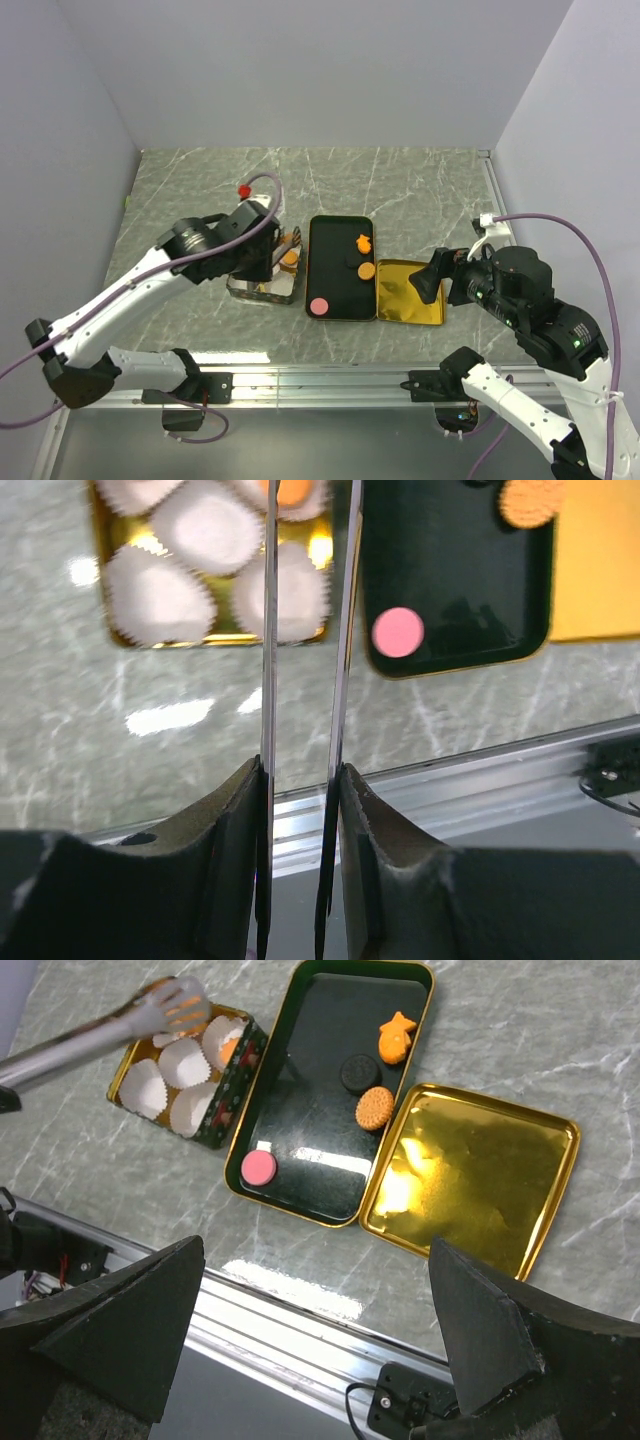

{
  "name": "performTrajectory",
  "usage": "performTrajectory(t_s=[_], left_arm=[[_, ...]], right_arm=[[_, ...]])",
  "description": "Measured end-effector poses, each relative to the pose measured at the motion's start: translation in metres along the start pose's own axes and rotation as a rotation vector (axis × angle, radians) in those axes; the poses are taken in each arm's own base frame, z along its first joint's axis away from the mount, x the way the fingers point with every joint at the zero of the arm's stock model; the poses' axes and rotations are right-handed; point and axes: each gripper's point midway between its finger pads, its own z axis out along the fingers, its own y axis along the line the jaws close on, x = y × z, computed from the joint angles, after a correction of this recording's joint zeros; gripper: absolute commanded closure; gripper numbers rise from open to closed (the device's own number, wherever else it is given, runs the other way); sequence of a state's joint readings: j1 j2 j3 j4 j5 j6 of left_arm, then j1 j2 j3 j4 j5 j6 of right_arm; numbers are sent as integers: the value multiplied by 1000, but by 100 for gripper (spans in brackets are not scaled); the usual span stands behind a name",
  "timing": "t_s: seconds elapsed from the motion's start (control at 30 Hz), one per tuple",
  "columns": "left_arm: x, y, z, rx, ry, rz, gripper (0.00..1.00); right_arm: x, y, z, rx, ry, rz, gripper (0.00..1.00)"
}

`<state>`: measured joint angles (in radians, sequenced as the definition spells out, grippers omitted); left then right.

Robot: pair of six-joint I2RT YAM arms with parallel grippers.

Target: Pack the cookies

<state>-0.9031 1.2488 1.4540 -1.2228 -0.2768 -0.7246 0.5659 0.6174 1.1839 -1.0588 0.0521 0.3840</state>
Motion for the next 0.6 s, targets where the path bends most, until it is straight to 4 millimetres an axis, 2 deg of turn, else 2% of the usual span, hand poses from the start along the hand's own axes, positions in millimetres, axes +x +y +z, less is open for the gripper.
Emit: performTrajectory(t_s=[0.17,0.33,0.6], left_arm=[[12,29,-6,-50,7,-38,76],[36,51,-5,-95,47,-70,75],[53,61,2,-121,72,-106,75]], right_arm=[[1,4,1,-21,7,-2,0],[6,5,5,-29,24,-2,0],[10,7,7,-38,37,7,0]])
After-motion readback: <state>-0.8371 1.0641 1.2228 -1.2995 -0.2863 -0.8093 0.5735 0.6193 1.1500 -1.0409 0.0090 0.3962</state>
